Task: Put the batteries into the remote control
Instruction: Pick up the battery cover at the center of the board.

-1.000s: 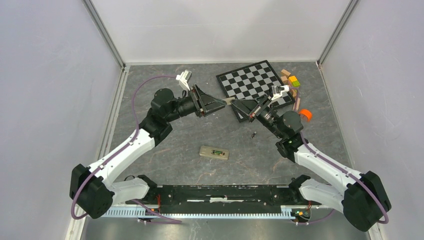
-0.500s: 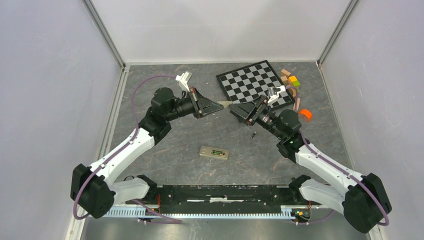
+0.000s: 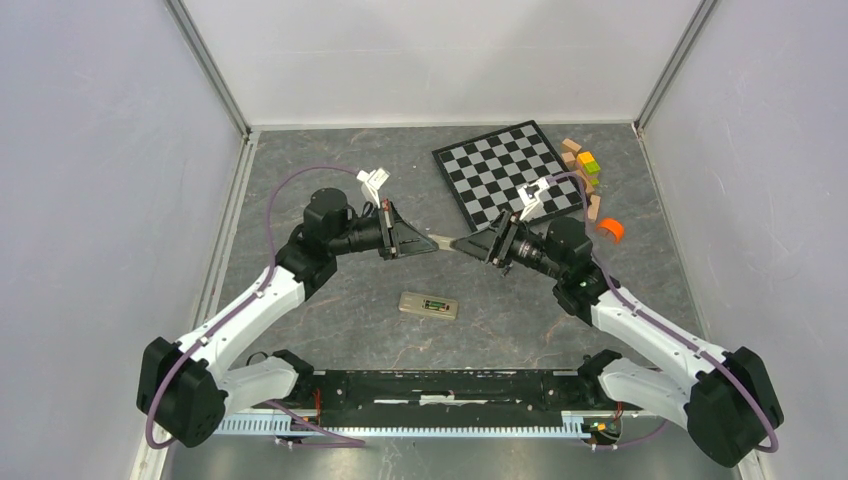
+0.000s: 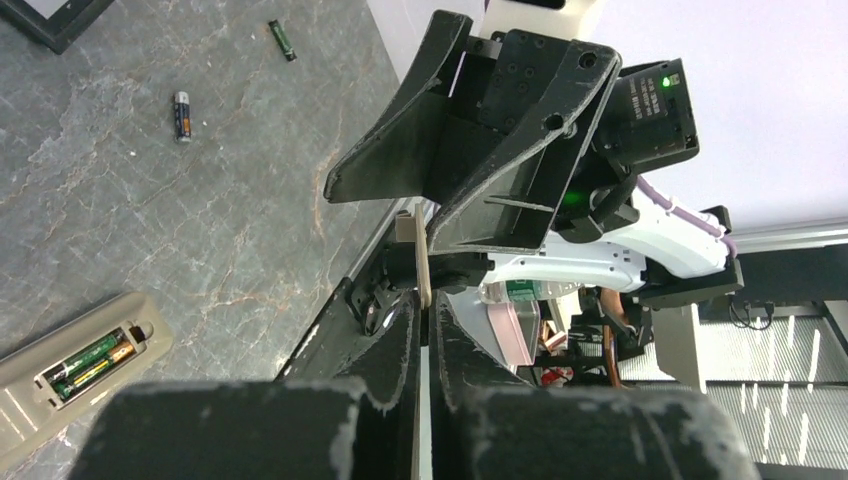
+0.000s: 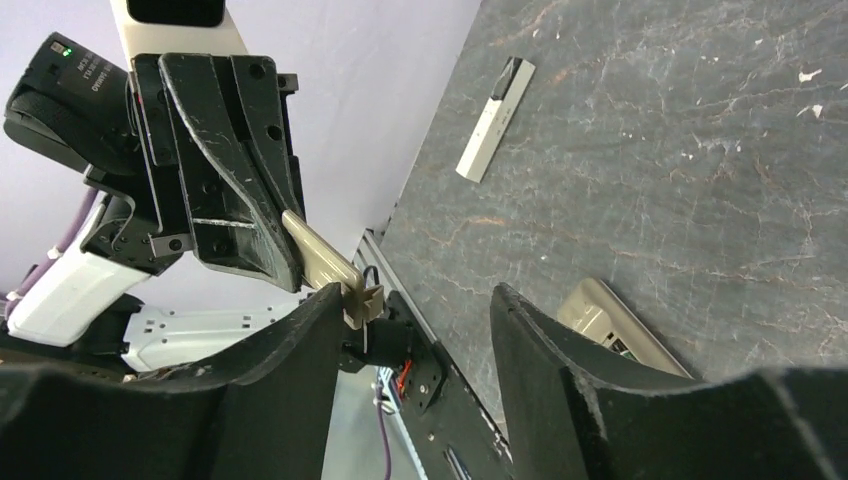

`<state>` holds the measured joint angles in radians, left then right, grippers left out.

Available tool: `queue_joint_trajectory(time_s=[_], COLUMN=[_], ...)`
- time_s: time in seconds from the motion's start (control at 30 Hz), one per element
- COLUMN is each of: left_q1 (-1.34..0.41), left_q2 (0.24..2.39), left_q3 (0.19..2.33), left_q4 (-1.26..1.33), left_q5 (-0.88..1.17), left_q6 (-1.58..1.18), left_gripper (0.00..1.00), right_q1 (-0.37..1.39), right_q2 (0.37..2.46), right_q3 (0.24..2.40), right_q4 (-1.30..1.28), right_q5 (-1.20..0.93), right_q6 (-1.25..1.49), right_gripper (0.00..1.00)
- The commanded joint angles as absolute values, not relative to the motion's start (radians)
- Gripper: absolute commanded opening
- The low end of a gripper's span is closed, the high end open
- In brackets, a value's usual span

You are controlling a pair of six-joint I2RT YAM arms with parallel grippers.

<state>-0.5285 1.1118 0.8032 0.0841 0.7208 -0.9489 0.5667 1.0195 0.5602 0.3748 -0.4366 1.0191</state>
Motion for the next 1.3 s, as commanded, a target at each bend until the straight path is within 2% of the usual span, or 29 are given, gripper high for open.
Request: queue_joint_trajectory(time_s=[0.0, 0.23, 0.33, 0.47, 0.67, 0.83, 0.93, 1.03, 1.13, 1.17, 1.27], left_q1=[-0.526, -0.527, -0.526, -0.527, -0.526, -0.527, -0.527, -0.527, -0.526, -0.527, -0.526], left_q2=[1.089, 1.104, 1.108, 1.109, 1.105, 1.106, 1.104, 1.096, 1.087, 1.085, 1.083], left_q3=[0.785, 0.778, 0.778, 0.771, 0.758, 0.749, 0.741, 0.723, 0.697, 0.691, 0.661], left_q4=[0.094, 0.116, 0.121, 0.133, 0.140, 0.141, 0.140, 0.133, 0.094, 0.051, -0.060], left_q5=[0.774, 0.790, 0.790, 0.788, 0.770, 0.761, 0.752, 0.724, 0.647, 0.611, 0.480], left_q6=[-0.897, -0.916, -0.922, -0.930, -0.940, -0.943, -0.942, -0.921, -0.861, -0.831, -0.775], left_gripper=[0.02, 0.02, 0.02, 0.02, 0.02, 0.04, 0.30, 0.72, 0.96, 0.99, 1.00], right_q1=[0.565, 0.581, 0.590, 0.592, 0.592, 0.594, 0.594, 0.593, 0.594, 0.595, 0.603], right_q2=[1.032, 1.062, 1.075, 1.076, 1.086, 1.076, 1.064, 1.053, 1.037, 1.034, 1.037], right_q3=[0.600, 0.557, 0.554, 0.532, 0.512, 0.500, 0.489, 0.480, 0.457, 0.443, 0.405], right_q4=[0.373, 0.519, 0.537, 0.573, 0.635, 0.636, 0.610, 0.550, 0.478, 0.461, 0.434], right_q5=[-0.474, -0.521, -0.524, -0.518, -0.557, -0.567, -0.548, -0.514, -0.465, -0.449, -0.418], right_q6=[0.969, 1.073, 1.095, 1.121, 1.173, 1.179, 1.159, 1.124, 1.085, 1.075, 1.055], right_gripper=[0.59, 0.58, 0.53, 0.43, 0.18, 0.03, 0.00, 0.00, 0.00, 0.00, 0.00])
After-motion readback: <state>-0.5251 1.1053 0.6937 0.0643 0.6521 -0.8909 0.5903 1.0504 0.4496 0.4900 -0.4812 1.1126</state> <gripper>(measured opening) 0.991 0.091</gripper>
